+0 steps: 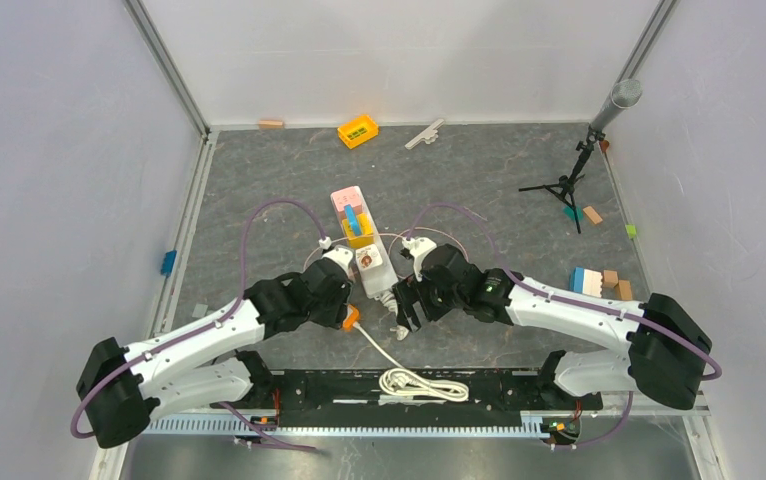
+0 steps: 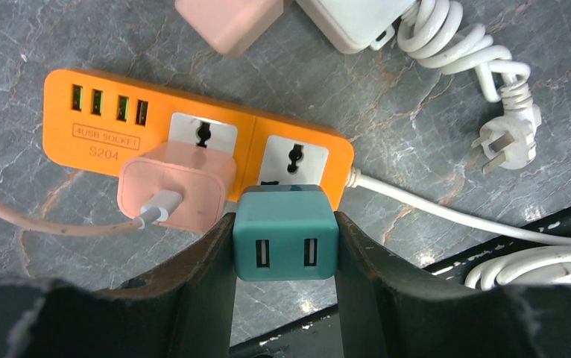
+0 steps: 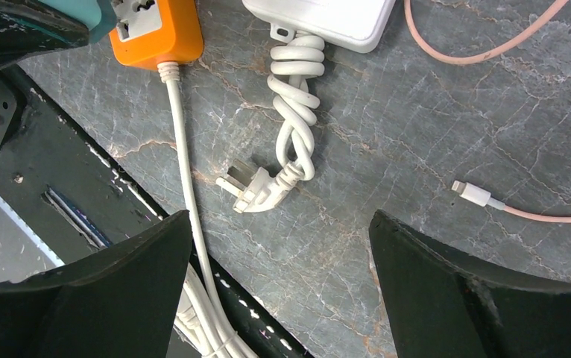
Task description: Insert the plug
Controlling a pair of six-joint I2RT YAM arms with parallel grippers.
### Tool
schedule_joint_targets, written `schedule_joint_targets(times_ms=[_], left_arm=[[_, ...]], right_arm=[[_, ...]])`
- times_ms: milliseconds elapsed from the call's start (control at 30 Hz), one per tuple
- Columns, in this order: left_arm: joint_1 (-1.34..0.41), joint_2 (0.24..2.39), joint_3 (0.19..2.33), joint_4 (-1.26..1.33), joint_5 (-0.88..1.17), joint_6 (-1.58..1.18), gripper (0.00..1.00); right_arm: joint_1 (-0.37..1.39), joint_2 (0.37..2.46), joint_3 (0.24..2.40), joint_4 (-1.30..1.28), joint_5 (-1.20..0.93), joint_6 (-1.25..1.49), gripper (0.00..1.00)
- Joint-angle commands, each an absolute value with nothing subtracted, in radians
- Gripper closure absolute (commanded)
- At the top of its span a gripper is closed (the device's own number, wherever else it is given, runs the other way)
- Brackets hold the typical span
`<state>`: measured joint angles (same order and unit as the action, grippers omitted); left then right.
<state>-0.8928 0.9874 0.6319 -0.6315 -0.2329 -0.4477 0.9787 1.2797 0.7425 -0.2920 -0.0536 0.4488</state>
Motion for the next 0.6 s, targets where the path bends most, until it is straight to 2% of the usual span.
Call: schedule_joint_targets(times_ms=[0, 567], left_arm=[[-0.900, 0.959, 0.645, -0.656, -0.257, -0.495, 0.98], [-0.899, 1.023, 0.614, -0.573, -0.253, -0.469, 0.98]], right_arm=[[0.972, 1.262, 0.737, -0.255, -0.070, 0.451, 0.07], [0.970, 1.249, 0.718, -0.258, -0.066, 0.447, 0.07]])
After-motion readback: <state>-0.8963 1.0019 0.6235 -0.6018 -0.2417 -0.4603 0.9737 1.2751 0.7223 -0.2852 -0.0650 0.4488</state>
